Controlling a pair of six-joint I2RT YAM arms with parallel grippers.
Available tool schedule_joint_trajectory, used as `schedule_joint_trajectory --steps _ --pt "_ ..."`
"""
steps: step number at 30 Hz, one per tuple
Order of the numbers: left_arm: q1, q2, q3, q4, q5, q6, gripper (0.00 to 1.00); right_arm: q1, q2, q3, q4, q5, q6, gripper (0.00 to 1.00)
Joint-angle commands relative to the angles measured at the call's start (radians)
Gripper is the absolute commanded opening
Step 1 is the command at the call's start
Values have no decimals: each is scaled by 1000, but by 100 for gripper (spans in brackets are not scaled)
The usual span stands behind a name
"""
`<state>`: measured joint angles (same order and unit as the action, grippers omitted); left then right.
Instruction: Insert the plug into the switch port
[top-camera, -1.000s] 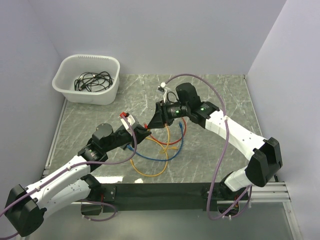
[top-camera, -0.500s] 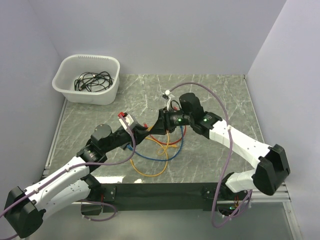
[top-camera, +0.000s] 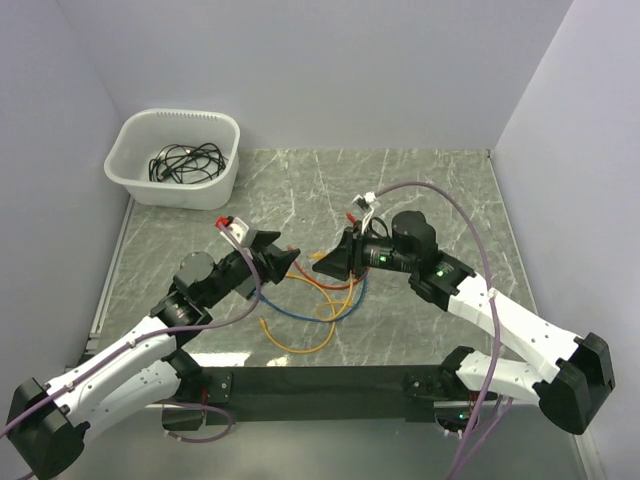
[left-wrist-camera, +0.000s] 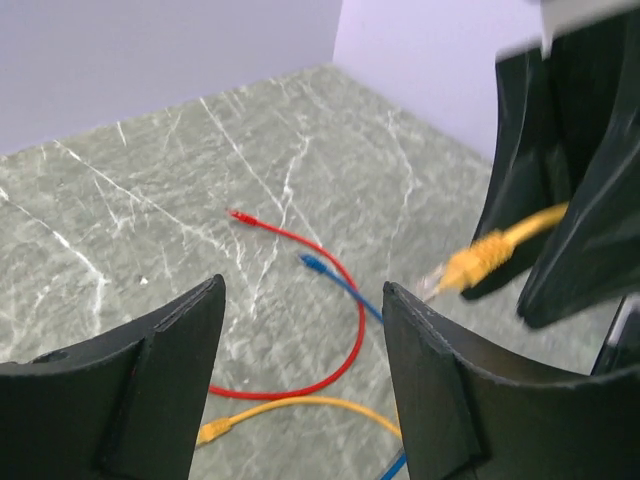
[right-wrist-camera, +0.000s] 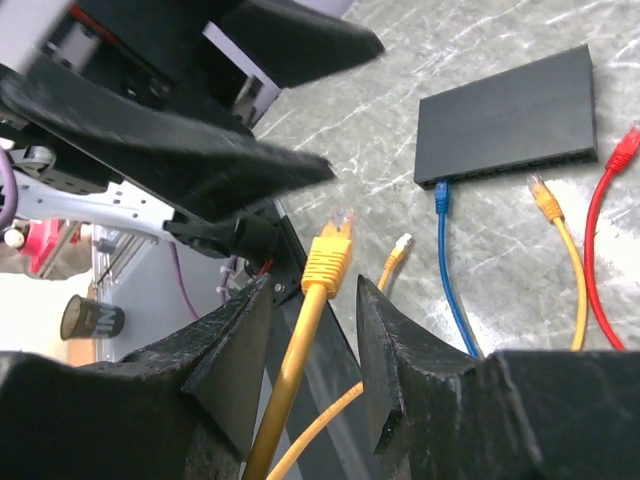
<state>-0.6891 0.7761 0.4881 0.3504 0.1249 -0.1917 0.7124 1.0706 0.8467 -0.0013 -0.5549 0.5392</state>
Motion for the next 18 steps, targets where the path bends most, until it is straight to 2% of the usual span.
schedule_joint_trajectory --steps 1,4,5,7,12,18 --pt "-4 -1 -31 125 -59 -116 69 15 -37 -69 129 41 38 0" --pt "-4 -1 -57 182 -167 -293 70 21 -86 -124 179 96 31 0" --pt "-4 12 -54 171 -216 -402 70 22 -115 -138 210 111 31 0" --pt "-4 40 -33 130 -234 -500 70 25 -139 -167 237 142 28 0" --pt "-4 182 104 -36 -177 -776 68 42 -156 -155 225 217 -22 0" --pt "-4 238 86 82 -58 -972 71 48 -149 -146 222 247 -54 0"
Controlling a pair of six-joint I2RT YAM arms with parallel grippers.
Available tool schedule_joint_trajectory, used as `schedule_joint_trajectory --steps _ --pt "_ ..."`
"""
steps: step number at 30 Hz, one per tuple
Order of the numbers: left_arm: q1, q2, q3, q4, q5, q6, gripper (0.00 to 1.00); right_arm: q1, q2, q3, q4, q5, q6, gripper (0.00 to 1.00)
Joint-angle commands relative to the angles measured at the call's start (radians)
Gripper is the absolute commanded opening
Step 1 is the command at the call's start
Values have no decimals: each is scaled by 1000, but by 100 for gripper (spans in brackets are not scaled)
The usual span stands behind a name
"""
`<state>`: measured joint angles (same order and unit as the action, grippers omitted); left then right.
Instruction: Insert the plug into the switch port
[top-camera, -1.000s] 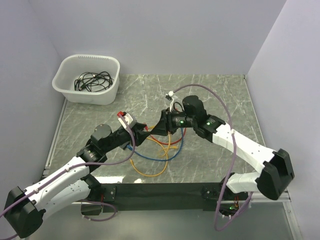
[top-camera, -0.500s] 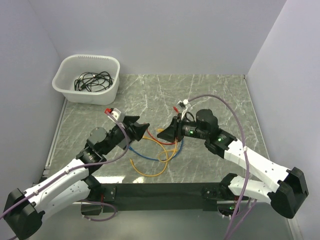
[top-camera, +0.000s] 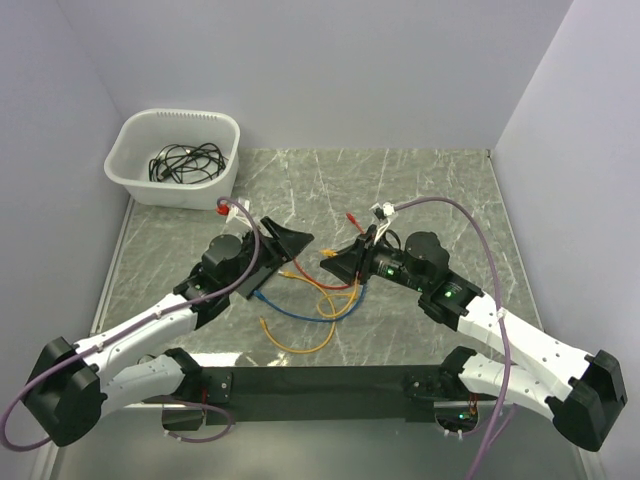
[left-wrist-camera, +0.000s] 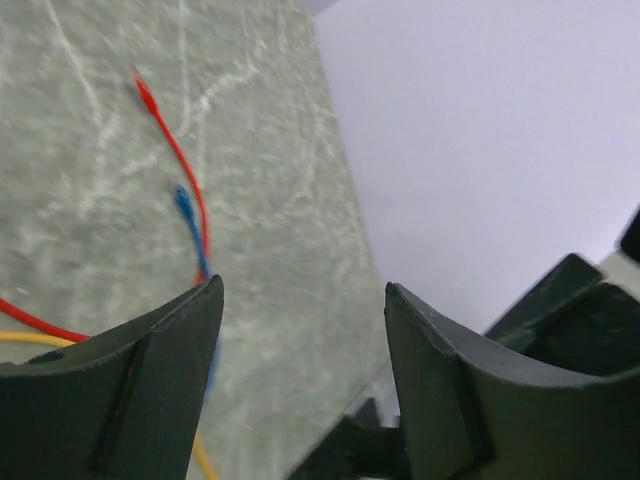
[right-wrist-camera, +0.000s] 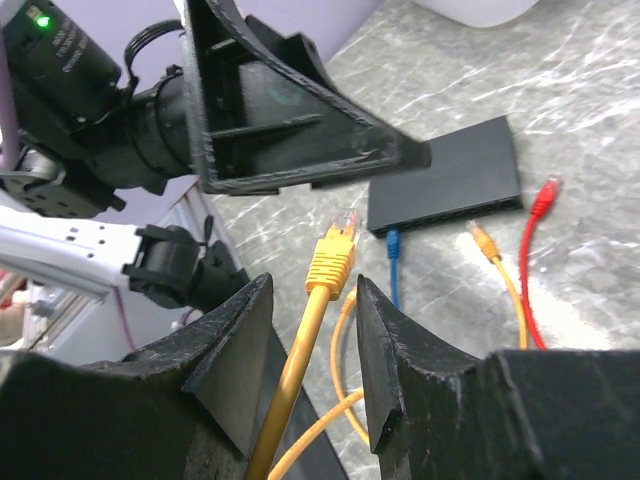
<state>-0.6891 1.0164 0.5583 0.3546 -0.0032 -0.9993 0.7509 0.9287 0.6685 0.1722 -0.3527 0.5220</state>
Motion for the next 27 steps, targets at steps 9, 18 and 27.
schedule_joint_trajectory --steps 9,18,27 --pt "-4 -27 -40 194 111 -340 70 10 28 46 70 35 -40 0" --pt "-4 -9 -90 299 143 -446 67 28 61 65 115 26 -45 0" --pt "-18 27 -113 408 154 -506 56 64 102 75 147 47 -57 0"
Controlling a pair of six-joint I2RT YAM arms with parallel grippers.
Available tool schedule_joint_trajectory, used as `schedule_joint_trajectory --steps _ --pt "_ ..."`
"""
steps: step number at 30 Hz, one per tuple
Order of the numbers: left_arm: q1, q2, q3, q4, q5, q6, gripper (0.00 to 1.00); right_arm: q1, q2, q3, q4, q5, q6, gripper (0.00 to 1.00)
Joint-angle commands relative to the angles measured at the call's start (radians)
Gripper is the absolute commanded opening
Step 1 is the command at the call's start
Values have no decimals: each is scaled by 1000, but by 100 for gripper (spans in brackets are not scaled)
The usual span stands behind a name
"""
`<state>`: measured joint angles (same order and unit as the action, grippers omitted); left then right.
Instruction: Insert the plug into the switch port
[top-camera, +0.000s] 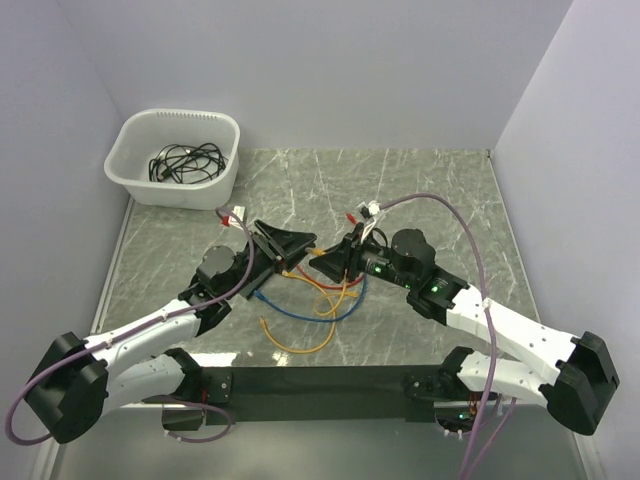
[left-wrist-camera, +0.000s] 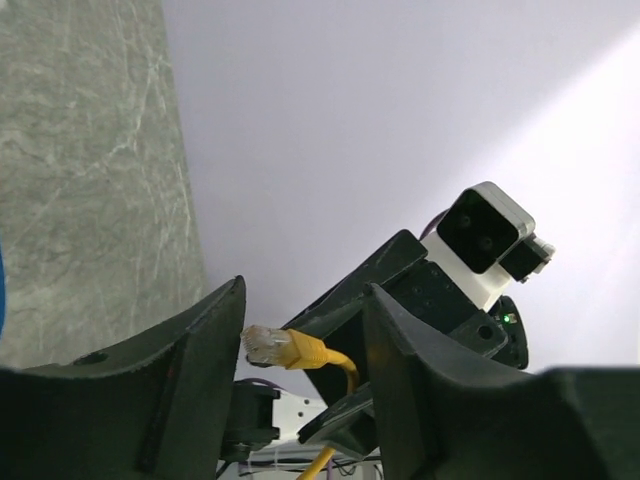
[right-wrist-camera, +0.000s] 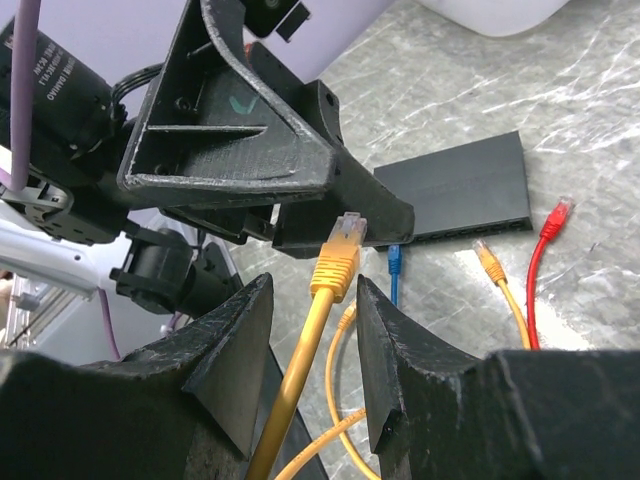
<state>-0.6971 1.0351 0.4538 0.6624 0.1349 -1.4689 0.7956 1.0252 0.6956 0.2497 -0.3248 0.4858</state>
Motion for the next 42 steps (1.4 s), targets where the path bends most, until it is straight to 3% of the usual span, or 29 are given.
schedule_joint_trajectory --steps 1,5,14,16,19,20,22,23,24,30,31,32,35,42 --pt "-15 8 -7 106 15 -39 55 24 12 48 72 24 -24 0" --pt "-21 -17 -7 97 -11 -34 42 45 32 58 63 46 -47 0" --pt "-22 -72 -18 57 -40 -11 1 79 52 70 53 78 -72 0" --pt "-24 -75 -20 45 -50 -5 1 85 62 84 33 79 -78 0" --pt "-24 -83 -23 26 -63 10 1 86 53 100 -13 84 -87 31" --pt "-22 -86 -23 17 -72 18 0 85 43 108 -27 96 -95 48" --pt "-24 -95 -14 -22 -90 54 1 82 -10 113 -58 102 -93 65" --pt "-24 -96 -7 -41 -95 71 0 80 -29 122 -72 105 -98 86" --pt "-24 -99 8 -69 -106 97 0 77 -68 130 -85 110 -99 88" --pt "-22 -95 48 -148 -121 153 1 76 -122 205 -219 185 -183 86" --pt "-22 -83 55 -159 -123 159 1 76 -114 214 -242 199 -197 82" --pt "-24 -79 60 -170 -120 162 0 77 -106 228 -272 210 -222 69" --pt "-24 -55 72 -173 -110 168 0 80 -64 245 -331 260 -249 50" --pt "-22 -23 88 -172 -95 179 1 86 -10 231 -345 271 -273 36"
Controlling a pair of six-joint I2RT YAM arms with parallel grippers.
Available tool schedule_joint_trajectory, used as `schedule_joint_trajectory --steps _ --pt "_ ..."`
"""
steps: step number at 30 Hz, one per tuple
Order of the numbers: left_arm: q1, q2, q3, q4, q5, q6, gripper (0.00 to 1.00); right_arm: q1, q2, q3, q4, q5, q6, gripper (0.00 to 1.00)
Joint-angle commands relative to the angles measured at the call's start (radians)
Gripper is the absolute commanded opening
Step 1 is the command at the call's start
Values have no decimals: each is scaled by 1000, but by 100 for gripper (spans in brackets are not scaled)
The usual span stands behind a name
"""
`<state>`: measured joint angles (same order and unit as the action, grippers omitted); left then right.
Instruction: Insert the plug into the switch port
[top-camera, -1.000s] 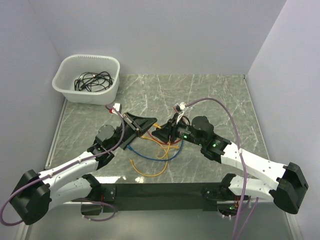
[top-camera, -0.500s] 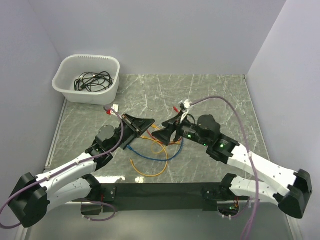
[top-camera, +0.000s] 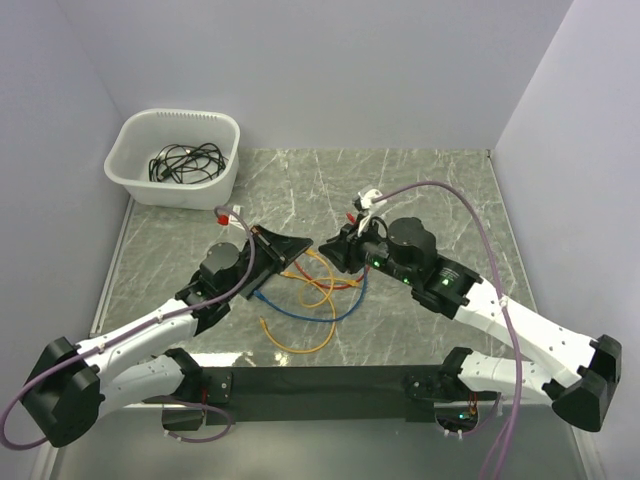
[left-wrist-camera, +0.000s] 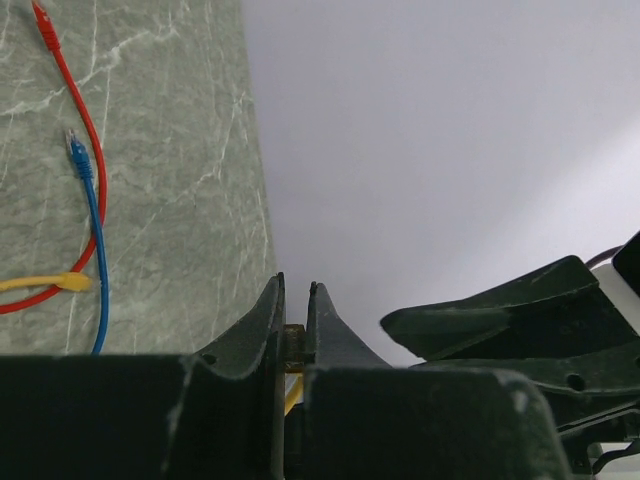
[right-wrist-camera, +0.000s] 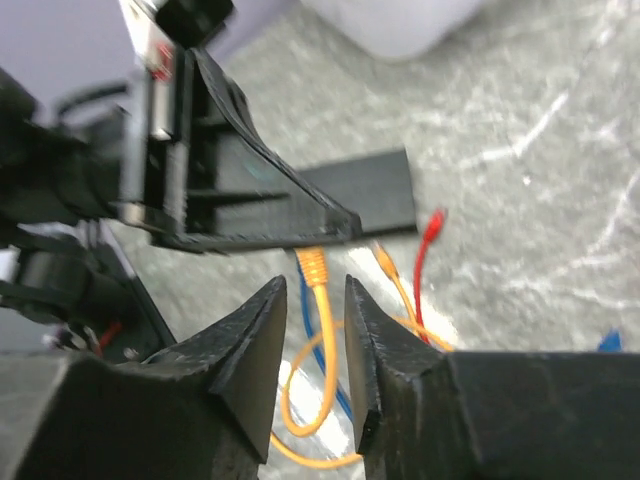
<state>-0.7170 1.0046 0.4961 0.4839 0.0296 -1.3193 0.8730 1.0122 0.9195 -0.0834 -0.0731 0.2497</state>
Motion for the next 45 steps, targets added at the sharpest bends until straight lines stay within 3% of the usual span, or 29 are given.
schedule_joint_trajectory --steps 1,15,34,45 --pt "-4 15 45 10 12 29 0 9 9 7 -10 19 -36 36" --pt "-4 43 56 15 30 38 0 20 114 19 7 4 -36 38" --pt "-4 46 59 10 38 38 0 27 151 22 28 10 -27 33" --pt "-4 48 48 22 43 34 0 29 141 36 37 -5 -23 36"
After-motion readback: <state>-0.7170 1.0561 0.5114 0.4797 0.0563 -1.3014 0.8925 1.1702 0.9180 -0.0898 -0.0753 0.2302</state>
